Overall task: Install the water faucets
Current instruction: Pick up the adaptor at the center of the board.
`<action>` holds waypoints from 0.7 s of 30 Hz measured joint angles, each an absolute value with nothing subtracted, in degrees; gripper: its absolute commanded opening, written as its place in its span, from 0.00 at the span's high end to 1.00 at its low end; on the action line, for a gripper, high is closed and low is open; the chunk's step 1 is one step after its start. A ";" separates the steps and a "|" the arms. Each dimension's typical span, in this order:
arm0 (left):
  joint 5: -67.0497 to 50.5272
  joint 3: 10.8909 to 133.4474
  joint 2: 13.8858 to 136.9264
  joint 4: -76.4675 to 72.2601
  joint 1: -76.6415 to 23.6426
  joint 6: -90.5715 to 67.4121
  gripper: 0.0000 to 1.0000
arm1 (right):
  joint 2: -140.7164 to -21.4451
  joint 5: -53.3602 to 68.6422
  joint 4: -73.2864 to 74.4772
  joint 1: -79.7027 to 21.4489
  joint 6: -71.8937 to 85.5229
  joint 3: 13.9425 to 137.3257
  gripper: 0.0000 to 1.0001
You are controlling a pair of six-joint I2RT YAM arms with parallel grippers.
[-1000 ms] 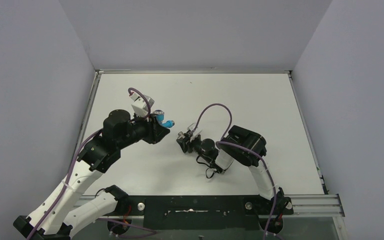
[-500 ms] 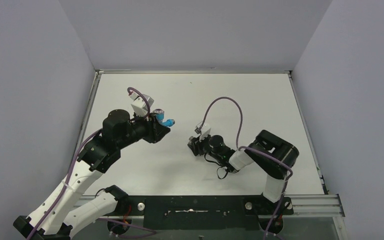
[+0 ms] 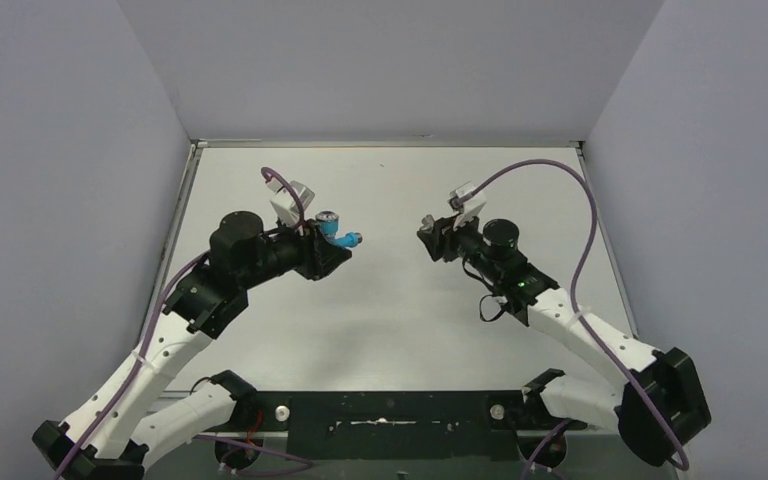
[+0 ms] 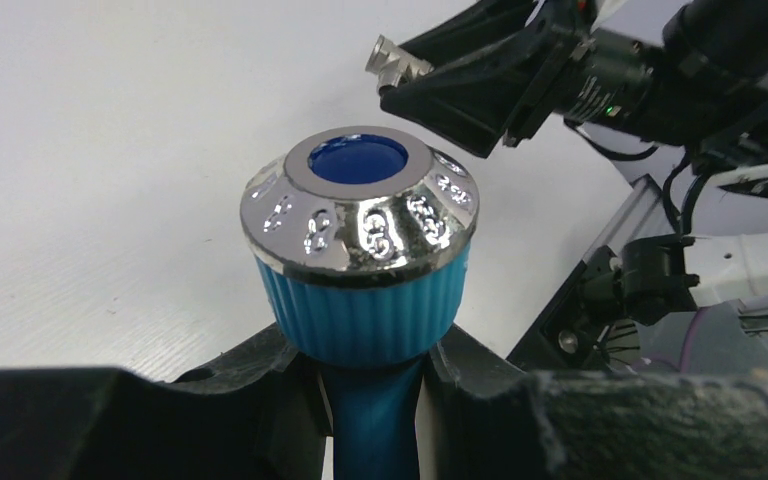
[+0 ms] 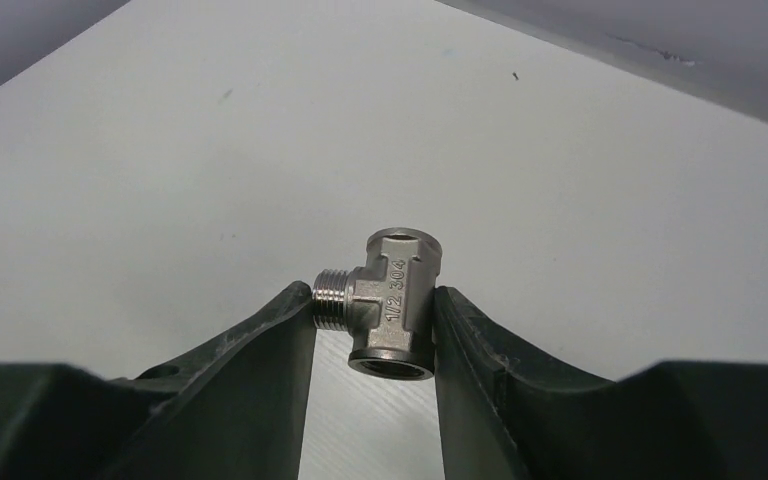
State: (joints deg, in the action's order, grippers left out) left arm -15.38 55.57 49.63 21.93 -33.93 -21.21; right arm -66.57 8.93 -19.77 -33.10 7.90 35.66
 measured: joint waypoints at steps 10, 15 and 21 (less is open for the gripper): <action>-31.92 59.51 53.76 16.14 -33.91 -24.10 1.00 | -50.24 29.32 10.35 -31.73 -7.86 51.57 1.00; -39.00 60.20 52.64 10.98 -33.91 -26.02 1.00 | -49.15 36.73 20.05 -31.92 -12.45 62.54 1.00; -45.04 60.23 51.92 4.27 -33.91 -28.47 1.00 | -51.46 44.49 27.55 -32.27 -16.82 72.51 1.00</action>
